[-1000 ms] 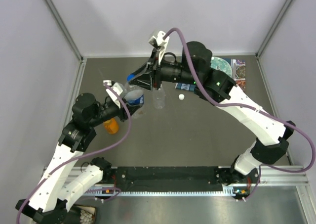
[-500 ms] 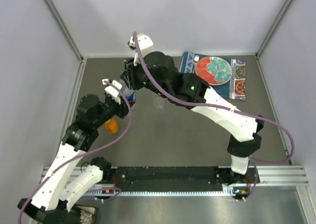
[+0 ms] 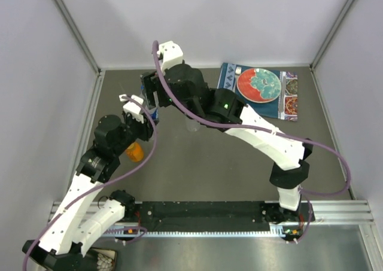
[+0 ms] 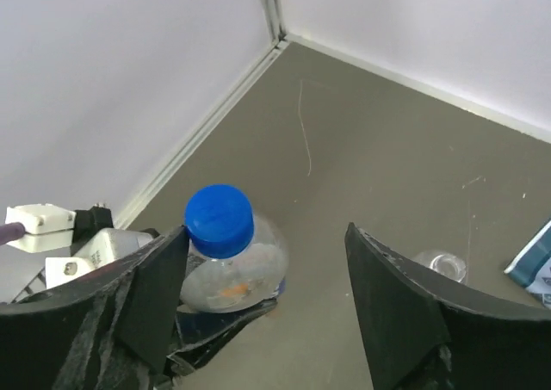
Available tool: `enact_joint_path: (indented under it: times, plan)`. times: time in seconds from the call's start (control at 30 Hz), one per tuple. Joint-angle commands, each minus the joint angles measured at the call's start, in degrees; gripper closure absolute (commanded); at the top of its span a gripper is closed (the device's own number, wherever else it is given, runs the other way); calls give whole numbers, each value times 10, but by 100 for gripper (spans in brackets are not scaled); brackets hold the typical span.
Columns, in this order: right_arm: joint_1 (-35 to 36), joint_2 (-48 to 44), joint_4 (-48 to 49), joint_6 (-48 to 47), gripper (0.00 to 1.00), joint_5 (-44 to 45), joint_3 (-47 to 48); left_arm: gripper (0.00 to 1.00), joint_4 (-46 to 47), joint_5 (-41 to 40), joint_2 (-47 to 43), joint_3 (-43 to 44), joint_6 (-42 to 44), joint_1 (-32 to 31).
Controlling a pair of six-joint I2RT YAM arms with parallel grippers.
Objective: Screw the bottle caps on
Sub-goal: Screw the bottle cap onto the plastic bottle.
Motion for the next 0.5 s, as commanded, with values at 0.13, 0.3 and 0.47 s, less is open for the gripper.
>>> enact_joint_path:
  times: [0.13, 0.3, 0.47]
  plan:
    - [-110, -183, 102, 37, 26, -323, -90, 100, 61, 120, -19, 0, -46, 14]
    - [-184, -285, 245, 38, 29, -567, -250, 100, 119, 400, -16, -5, -56, 16]
    - [-205, -304, 300, 7, 30, -753, -325, 96, 169, 616, 0, 5, -84, 15]
